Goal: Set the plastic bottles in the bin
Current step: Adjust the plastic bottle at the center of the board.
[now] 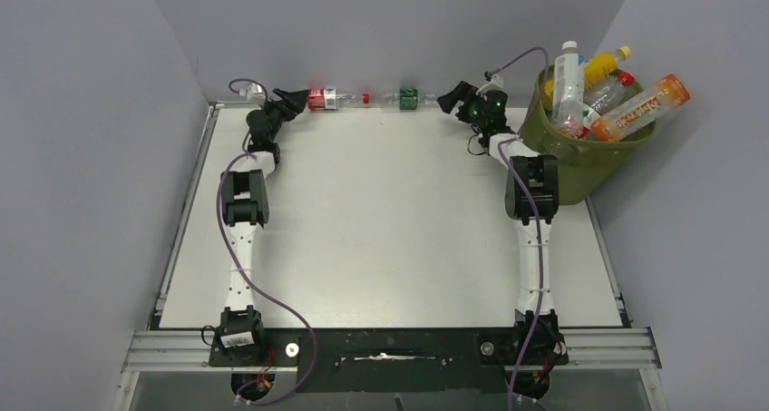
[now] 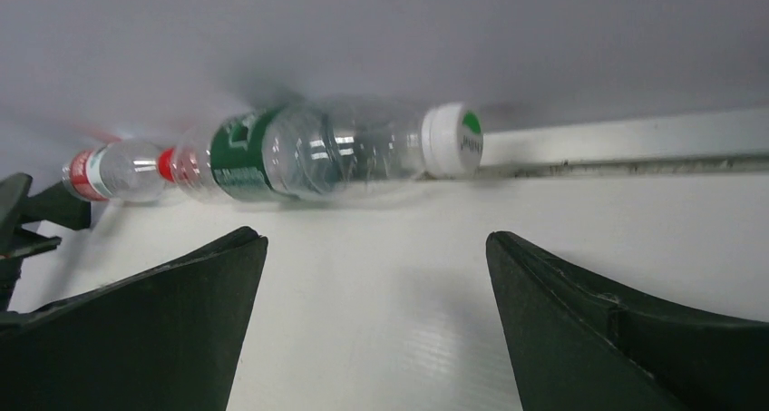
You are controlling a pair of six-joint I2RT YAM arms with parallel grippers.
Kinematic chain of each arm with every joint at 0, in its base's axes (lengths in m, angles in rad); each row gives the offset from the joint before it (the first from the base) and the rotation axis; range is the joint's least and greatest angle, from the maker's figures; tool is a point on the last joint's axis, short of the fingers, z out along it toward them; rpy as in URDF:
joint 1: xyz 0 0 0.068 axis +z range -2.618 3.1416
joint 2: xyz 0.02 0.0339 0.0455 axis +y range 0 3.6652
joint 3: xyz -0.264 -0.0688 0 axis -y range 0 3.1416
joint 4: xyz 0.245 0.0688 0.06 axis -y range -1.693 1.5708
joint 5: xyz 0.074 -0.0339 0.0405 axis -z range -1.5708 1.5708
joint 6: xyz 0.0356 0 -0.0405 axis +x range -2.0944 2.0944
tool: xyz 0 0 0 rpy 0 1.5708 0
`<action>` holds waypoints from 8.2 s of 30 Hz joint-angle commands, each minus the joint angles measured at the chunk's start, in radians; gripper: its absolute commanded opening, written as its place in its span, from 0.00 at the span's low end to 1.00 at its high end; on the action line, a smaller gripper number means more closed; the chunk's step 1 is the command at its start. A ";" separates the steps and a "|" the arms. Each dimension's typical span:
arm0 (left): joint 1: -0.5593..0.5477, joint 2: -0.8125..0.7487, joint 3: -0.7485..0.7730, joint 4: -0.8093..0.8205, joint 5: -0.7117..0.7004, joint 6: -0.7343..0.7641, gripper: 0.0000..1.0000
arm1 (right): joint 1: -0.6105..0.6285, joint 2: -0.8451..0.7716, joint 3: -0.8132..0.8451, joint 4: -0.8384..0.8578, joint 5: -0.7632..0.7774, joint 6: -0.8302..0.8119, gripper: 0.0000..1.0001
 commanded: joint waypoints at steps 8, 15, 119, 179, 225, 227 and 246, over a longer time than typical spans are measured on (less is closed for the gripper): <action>-0.038 0.033 0.074 0.034 0.019 -0.011 0.86 | -0.027 0.115 0.290 0.075 0.028 0.015 0.98; -0.055 0.031 0.077 0.035 0.026 -0.009 0.86 | -0.039 0.154 0.295 0.108 0.037 0.035 0.98; -0.208 -0.112 -0.105 -0.034 0.190 -0.029 0.84 | 0.060 0.001 -0.061 0.466 -0.174 -0.057 0.90; -0.158 -0.169 -0.204 -0.010 0.239 -0.049 0.89 | 0.215 0.084 -0.018 0.402 -0.229 0.014 0.94; -0.114 -0.118 -0.124 -0.058 0.310 -0.052 0.89 | 0.309 0.171 0.238 0.009 -0.285 -0.099 0.78; -0.116 -0.123 -0.139 -0.054 0.312 -0.053 0.89 | 0.313 0.159 0.199 0.018 -0.283 -0.098 0.74; -0.104 -0.211 -0.299 -0.024 0.401 -0.063 0.88 | 0.355 0.146 0.178 -0.025 -0.417 -0.109 0.55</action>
